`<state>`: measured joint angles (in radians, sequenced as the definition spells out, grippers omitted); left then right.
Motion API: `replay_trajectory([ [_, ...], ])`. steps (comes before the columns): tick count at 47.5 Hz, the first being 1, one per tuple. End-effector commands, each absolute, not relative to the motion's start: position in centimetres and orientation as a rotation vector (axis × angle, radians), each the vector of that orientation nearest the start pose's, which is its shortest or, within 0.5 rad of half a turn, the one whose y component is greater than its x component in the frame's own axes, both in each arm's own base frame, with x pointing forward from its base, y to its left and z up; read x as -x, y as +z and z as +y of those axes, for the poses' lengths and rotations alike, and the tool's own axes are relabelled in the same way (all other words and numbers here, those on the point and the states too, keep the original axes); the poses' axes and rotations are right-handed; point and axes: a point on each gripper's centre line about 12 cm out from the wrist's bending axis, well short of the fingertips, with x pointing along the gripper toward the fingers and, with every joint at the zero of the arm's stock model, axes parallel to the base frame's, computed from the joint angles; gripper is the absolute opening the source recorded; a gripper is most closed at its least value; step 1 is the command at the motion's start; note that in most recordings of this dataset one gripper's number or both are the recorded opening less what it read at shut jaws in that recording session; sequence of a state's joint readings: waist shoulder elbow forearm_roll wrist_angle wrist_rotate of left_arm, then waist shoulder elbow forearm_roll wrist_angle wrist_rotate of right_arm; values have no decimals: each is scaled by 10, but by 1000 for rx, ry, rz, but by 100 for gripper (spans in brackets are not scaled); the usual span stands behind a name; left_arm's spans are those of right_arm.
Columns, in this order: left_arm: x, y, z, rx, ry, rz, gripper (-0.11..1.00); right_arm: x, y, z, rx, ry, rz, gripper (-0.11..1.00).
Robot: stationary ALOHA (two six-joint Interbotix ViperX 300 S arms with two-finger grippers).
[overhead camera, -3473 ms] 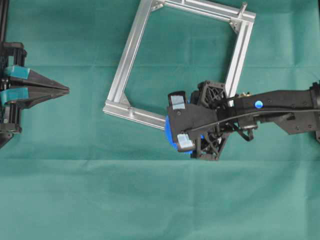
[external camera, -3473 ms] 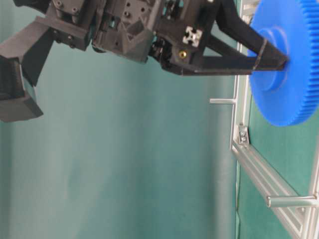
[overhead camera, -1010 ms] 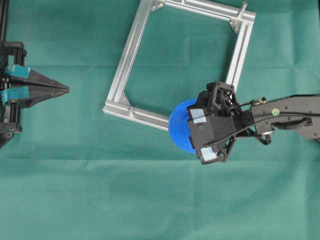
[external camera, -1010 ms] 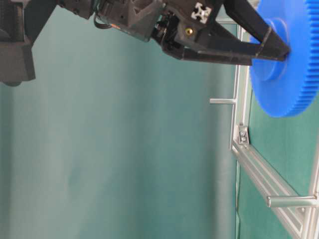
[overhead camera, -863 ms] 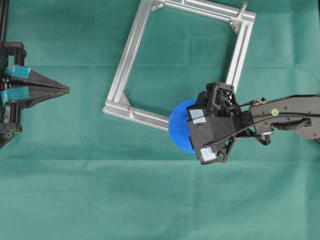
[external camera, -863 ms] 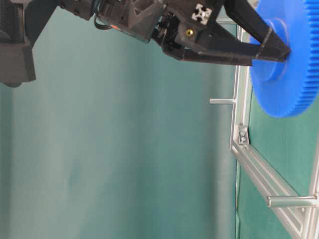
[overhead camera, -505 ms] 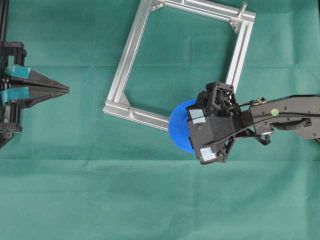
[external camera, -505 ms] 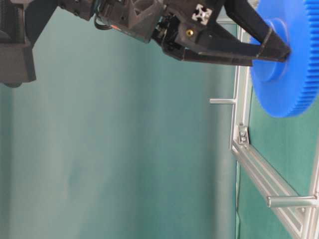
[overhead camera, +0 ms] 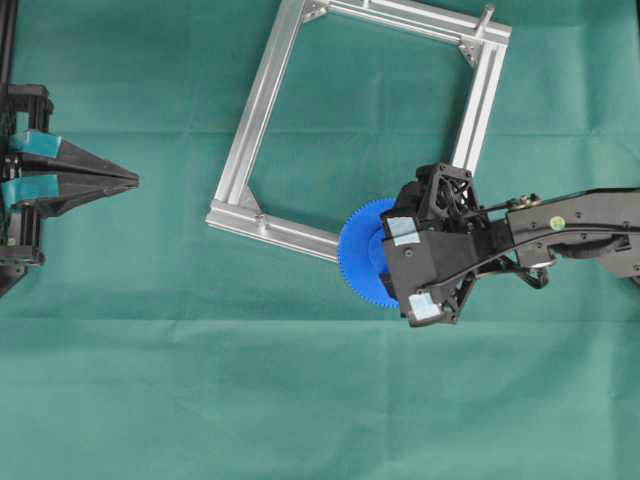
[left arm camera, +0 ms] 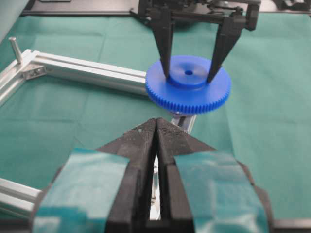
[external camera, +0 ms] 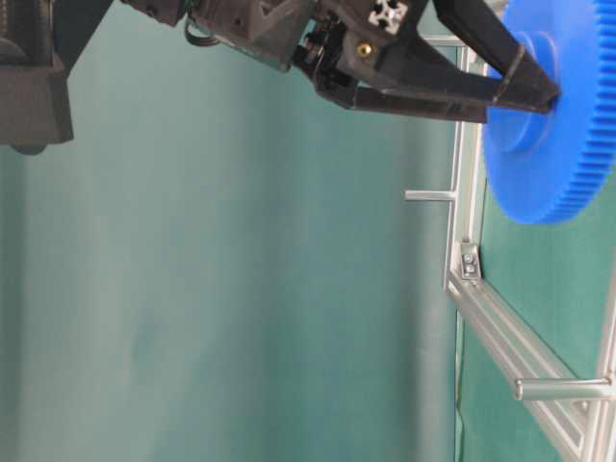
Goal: Find the location of the shaft and insert the gear.
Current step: 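Lower the gear down onto the shaft with the right gripper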
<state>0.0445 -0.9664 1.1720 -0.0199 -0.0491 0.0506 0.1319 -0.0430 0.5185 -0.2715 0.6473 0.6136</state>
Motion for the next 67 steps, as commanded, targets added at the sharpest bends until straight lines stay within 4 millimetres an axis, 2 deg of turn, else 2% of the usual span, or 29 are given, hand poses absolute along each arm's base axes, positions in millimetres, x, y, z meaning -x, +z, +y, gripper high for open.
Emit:
replay_trajectory([
  [1,-200,272,10,-24,47,145,2,-365,199,25,-200,-242,1029,69],
  [67,-199,273,10,-24,47,142,2,-359,184,28,-218,-206,996,69],
])
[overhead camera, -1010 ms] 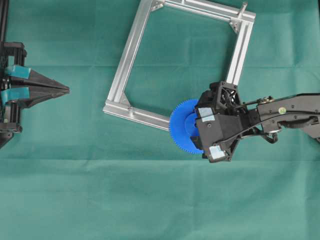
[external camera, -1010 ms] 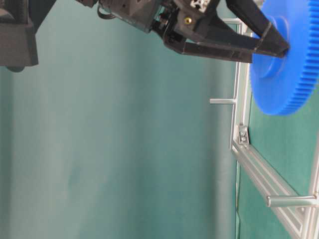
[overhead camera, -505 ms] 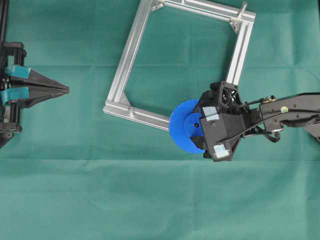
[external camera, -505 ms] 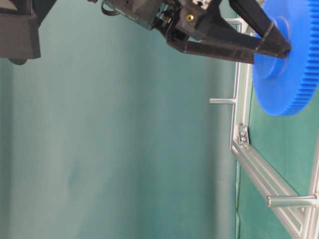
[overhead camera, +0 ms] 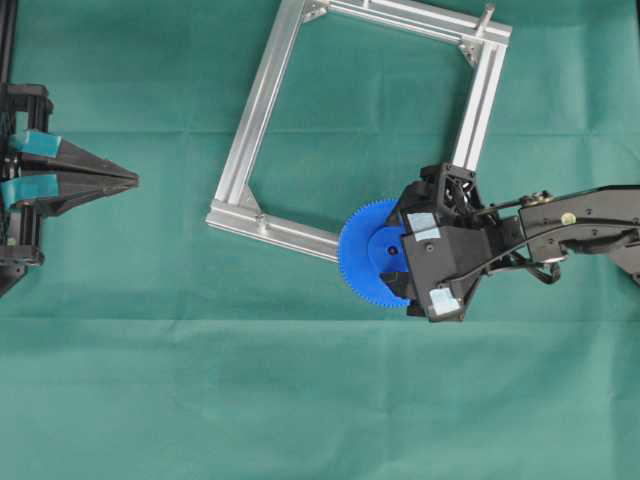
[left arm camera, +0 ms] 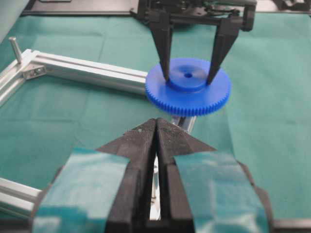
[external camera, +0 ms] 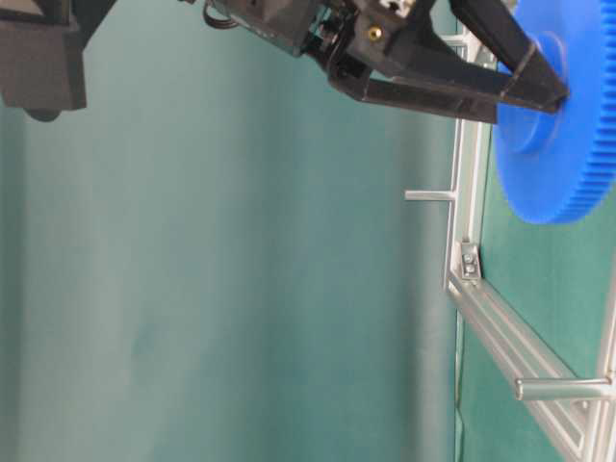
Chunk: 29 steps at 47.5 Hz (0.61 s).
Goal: Find the location of the shaft and insert the gear.
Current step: 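Lower the gear down onto the shaft with the right gripper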
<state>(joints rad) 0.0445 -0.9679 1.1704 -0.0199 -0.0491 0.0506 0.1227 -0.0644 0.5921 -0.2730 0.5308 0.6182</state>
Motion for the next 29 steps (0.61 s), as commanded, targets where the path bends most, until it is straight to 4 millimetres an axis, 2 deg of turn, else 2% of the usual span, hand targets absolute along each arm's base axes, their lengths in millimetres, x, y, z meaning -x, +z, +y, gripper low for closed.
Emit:
replay_trajectory([
  [1,-199,273,10,-24,47,143,2,-359,183,28,-219,-206,998,69],
  [29,-199,272,10,-24,47,143,2,-358,176,28,-222,-210,1018,69],
])
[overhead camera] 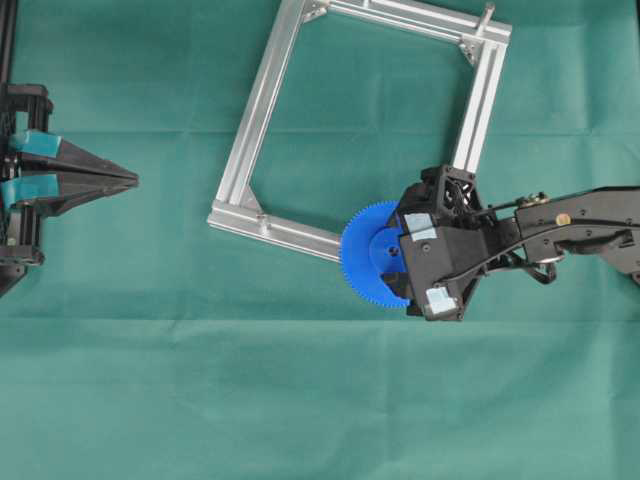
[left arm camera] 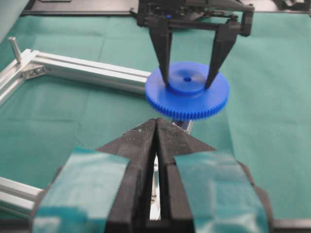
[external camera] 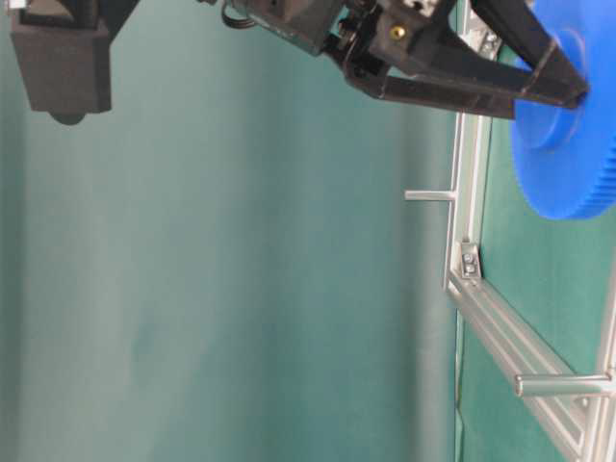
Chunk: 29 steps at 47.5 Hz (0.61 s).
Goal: Find the location of the shaft and insert the gear.
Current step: 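Lower the gear down onto the shaft with the right gripper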
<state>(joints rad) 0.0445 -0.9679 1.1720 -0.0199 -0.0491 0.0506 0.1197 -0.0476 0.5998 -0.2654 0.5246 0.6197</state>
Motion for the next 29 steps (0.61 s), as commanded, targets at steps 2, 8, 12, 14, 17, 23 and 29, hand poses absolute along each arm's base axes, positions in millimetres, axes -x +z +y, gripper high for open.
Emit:
replay_trajectory([
  [2,-199,273,10,-24,47,142,2,-358,175,28,-219,-210,1021,69],
  [8,-199,273,10,-24,47,142,2,-357,174,28,-219,-210,1023,69],
  [12,-199,272,10,-24,47,143,2,-358,174,28,-220,-208,1020,69],
  [14,-199,273,10,-24,47,142,2,-359,173,28,-220,-206,1018,69],
  [17,-199,273,10,-24,47,142,2,-360,171,28,-223,-205,1017,69],
  [23,-199,272,10,-24,47,143,2,-361,169,29,-222,-201,1013,69],
  [29,-199,272,10,-24,47,143,2,-363,168,30,-221,-195,1009,69],
])
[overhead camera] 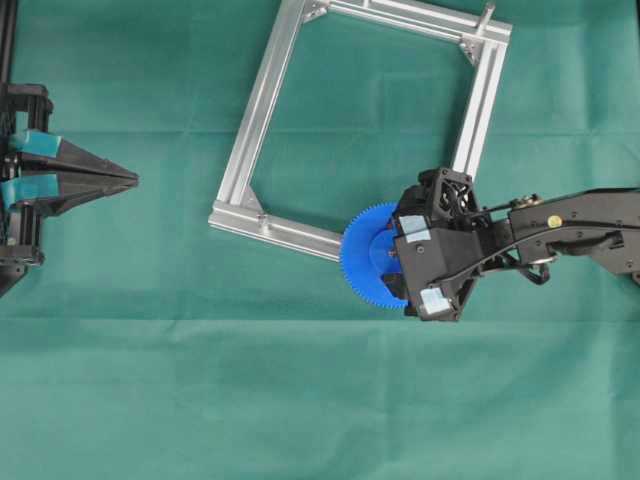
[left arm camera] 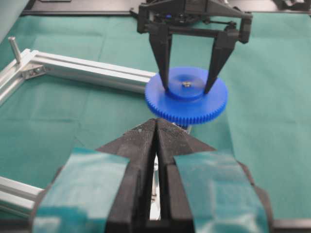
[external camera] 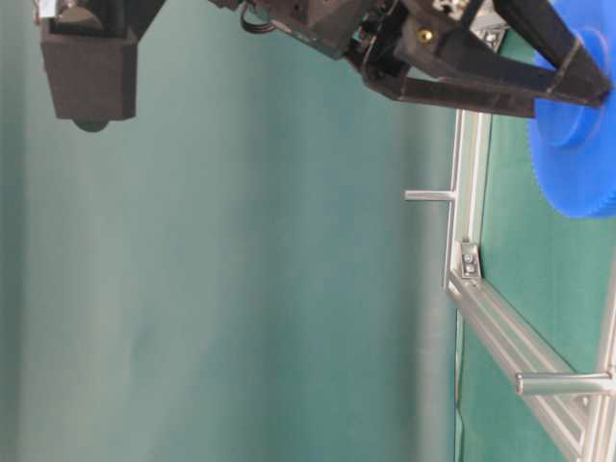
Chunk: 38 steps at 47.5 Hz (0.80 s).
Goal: Find the location of the shaft and insert the gear.
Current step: 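Lower the gear down onto the shaft with the right gripper, then open the right gripper and withdraw it right from the gear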
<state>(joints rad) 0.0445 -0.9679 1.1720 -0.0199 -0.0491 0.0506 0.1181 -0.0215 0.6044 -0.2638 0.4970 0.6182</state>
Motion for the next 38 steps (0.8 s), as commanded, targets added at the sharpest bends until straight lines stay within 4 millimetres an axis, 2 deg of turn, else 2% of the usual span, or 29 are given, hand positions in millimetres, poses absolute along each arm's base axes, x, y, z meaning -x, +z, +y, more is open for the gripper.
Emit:
replay_trajectory([
  [1,-199,272,10,-24,47,143,2,-363,168,30,-222,-194,1007,69],
  [38,-199,272,10,-24,46,149,2,-370,156,32,-225,-176,998,69],
])
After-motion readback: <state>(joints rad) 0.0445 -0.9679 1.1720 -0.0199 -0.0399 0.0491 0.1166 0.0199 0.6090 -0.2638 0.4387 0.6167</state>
